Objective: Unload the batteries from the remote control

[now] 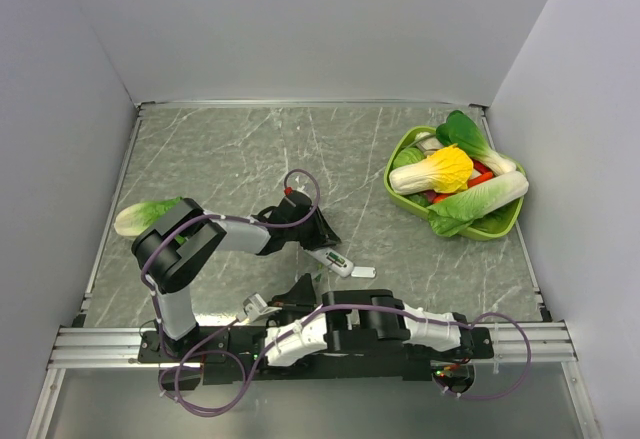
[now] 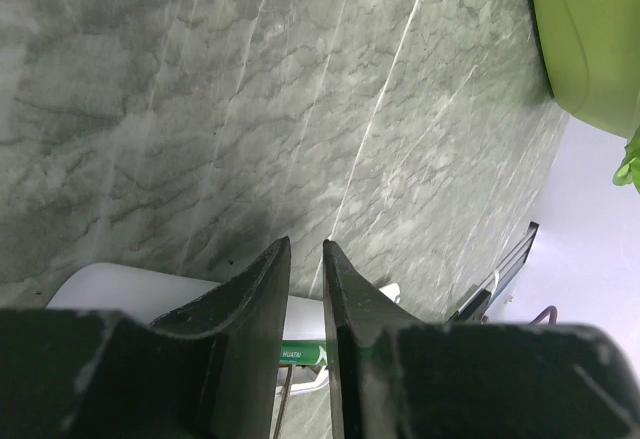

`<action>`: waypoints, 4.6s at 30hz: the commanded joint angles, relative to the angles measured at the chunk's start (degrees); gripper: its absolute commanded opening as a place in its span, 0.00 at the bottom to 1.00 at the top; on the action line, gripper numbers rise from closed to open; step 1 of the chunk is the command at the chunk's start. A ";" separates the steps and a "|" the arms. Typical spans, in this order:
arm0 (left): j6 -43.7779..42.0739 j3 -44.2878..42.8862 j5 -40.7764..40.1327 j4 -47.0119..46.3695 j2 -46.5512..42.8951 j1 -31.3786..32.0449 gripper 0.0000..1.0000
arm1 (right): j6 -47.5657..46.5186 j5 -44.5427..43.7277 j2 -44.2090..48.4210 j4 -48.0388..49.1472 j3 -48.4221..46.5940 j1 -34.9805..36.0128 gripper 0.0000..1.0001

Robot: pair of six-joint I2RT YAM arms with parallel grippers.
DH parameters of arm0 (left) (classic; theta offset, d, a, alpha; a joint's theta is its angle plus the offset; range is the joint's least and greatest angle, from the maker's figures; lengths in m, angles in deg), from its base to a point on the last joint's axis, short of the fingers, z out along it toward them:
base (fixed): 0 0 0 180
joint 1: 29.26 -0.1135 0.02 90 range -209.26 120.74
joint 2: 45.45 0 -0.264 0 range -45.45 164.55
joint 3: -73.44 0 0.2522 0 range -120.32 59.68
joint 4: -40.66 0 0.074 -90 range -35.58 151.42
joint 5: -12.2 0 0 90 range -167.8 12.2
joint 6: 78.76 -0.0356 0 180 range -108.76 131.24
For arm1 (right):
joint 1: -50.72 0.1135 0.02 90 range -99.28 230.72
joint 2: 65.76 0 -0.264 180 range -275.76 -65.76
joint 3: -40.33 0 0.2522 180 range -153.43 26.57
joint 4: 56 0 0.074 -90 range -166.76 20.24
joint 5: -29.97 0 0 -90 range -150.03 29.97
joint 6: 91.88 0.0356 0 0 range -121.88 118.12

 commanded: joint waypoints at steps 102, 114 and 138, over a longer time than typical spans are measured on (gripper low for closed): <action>-4.63 8.66 0.51 13.09 -15.61 -0.24 0.33 | -29.93 54.89 86.97 62.04 43.81 -42.68 0.00; -3.93 8.22 3.32 9.83 -12.80 0.29 0.32 | -26.42 61.22 88.29 73.02 53.22 -44.97 0.00; -7.18 2.69 -3.36 18.09 -15.08 -2.26 0.30 | -23.77 62.99 85.13 84.02 58.06 -45.94 0.00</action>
